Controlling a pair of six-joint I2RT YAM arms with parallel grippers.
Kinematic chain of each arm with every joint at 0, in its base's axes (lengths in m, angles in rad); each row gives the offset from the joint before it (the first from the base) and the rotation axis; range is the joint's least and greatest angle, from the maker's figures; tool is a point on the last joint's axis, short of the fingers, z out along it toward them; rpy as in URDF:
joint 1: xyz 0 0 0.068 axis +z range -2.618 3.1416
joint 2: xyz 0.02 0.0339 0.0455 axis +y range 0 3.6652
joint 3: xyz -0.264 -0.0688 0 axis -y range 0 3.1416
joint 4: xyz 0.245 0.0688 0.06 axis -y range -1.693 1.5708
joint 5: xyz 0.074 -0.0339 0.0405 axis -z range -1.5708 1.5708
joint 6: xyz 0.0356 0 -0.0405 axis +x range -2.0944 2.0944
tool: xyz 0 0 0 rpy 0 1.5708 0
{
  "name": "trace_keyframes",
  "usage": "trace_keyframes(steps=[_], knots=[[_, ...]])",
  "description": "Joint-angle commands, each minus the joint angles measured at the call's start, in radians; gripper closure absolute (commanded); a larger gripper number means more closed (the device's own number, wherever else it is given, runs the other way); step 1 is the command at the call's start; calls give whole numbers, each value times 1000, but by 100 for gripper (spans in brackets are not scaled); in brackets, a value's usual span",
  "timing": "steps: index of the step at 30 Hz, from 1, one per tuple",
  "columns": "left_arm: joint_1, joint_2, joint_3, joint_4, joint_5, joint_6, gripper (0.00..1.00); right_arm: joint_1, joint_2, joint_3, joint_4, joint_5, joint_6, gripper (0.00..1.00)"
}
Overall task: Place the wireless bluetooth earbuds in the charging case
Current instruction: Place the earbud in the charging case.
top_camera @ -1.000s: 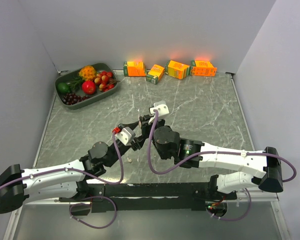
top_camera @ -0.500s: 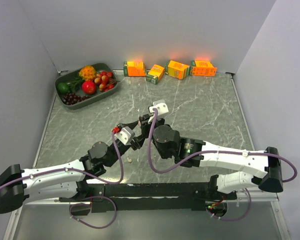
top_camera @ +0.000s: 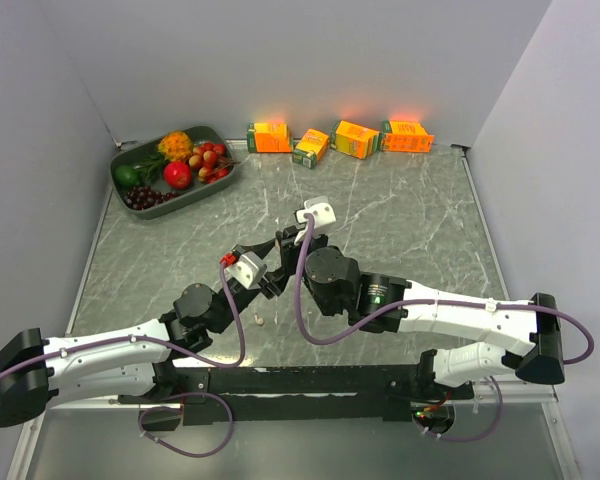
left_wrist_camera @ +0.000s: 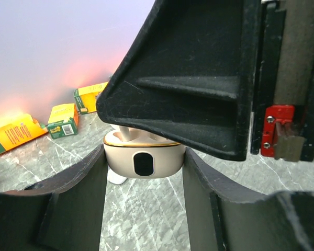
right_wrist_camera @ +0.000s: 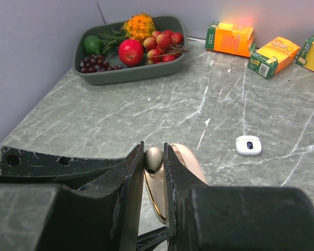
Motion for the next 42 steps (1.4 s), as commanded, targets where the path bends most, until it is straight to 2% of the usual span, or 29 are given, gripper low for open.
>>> trace_keyframes(steps=[1,10,23,42], knots=[[-2,-5,25,79,10,3,99,9,7,36,6,6,11,76],[-2,-16,20,100,7,2,99,7,29,59,-27,-11,32,75],[0,-13,22,102,3,2,99,9,13,67,-67,-12,54,59],[-2,15,5,88,-49,-5,99,6,-80,97,-57,27,6,57]])
